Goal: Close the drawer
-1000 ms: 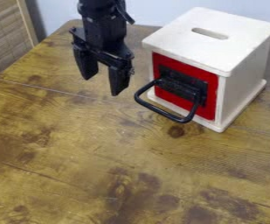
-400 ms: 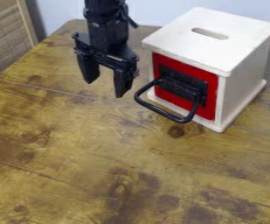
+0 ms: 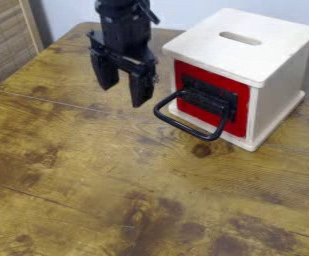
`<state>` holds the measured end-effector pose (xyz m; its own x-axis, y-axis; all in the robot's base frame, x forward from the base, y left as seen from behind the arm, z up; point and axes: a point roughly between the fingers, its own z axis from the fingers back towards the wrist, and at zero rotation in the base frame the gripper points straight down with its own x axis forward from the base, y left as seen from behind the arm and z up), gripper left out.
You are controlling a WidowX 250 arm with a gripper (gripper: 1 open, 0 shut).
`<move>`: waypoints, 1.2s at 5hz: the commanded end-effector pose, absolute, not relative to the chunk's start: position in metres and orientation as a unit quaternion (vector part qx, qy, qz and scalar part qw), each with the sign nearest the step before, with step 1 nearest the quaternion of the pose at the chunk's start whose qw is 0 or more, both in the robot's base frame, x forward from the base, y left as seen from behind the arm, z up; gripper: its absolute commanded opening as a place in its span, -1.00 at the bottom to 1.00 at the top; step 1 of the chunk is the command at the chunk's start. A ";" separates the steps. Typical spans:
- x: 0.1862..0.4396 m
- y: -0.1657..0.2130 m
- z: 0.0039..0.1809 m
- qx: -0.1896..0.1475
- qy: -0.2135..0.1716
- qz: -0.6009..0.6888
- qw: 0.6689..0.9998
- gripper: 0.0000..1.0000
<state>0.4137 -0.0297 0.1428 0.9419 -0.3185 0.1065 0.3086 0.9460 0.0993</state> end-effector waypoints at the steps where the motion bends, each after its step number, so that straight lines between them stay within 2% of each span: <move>1: 0.413 -0.022 0.179 0.040 -0.126 -0.160 0.978 1.00; 2: 0.416 -0.025 0.160 0.036 -0.119 -0.173 0.977 1.00; 3: 0.409 -0.026 0.156 0.032 -0.113 -0.184 0.976 1.00; 5: 0.402 -0.028 0.168 0.034 -0.100 -0.171 0.980 1.00; 6: 0.407 -0.017 0.152 0.045 -0.096 -0.167 0.980 1.00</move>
<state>0.4058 -0.0264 0.1272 0.9297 -0.3506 0.1125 0.3412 0.9352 0.0945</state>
